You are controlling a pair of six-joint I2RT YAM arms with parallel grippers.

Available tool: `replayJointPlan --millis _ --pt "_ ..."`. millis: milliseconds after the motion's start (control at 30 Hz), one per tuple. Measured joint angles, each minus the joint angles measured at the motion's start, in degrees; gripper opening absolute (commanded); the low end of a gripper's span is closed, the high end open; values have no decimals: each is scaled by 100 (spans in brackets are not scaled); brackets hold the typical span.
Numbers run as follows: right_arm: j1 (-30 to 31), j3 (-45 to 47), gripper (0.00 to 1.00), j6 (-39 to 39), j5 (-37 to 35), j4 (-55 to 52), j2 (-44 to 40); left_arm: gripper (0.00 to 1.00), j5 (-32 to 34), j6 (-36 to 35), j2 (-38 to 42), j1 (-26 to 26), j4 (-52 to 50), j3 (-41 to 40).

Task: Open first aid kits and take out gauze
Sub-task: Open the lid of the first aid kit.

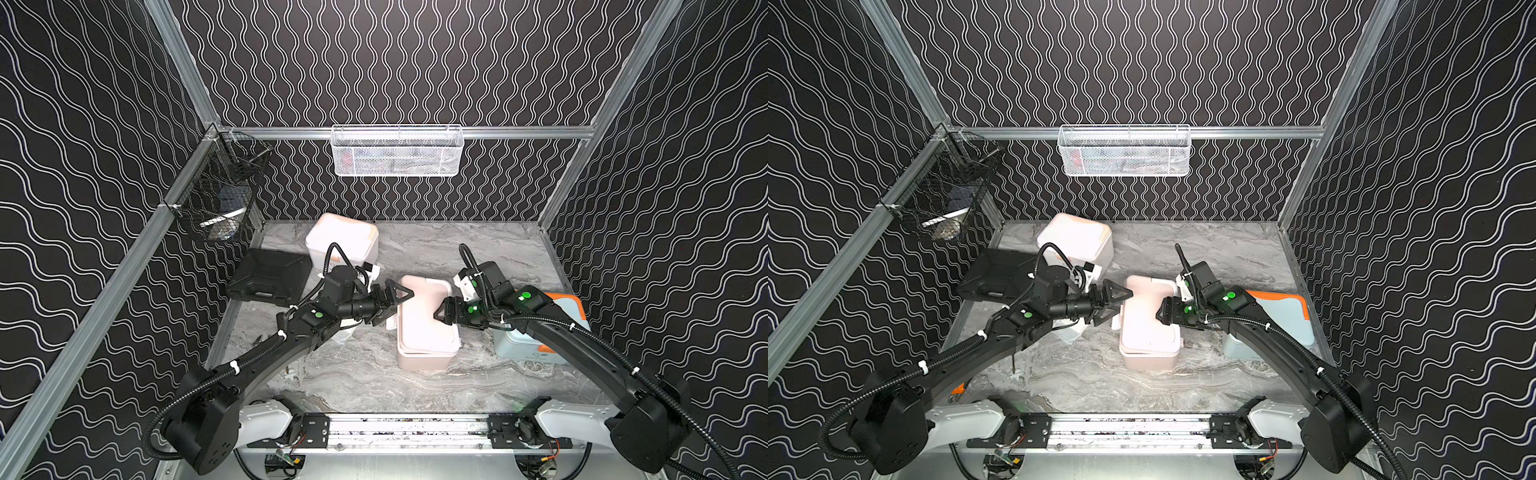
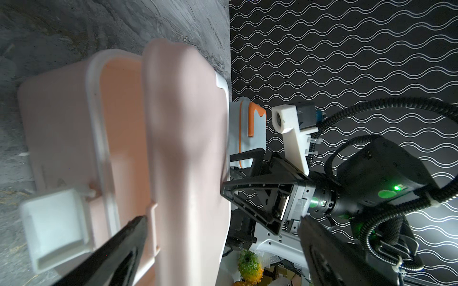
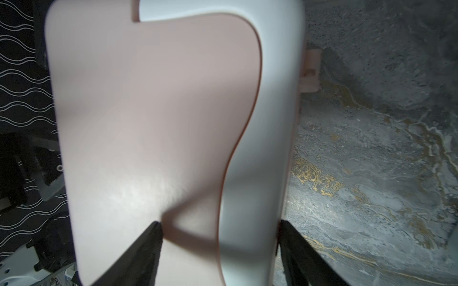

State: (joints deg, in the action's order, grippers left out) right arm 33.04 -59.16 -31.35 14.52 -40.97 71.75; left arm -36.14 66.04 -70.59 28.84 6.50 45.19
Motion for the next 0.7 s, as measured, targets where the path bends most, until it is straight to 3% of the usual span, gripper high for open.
replayJointPlan --millis 200,333,500,700 --pt "0 0 74 -131 210 151 28 99 127 -11 109 -11 -164 138" --pt "48 -22 80 -221 310 289 -39 99 -48 -9 162 7 -175 243" --pt "63 -85 88 -205 -35 127 -374 99 -282 -4 190 13 -13 398" --pt "55 -275 90 -197 -481 -146 -726 99 -284 -2 83 103 -9 697"
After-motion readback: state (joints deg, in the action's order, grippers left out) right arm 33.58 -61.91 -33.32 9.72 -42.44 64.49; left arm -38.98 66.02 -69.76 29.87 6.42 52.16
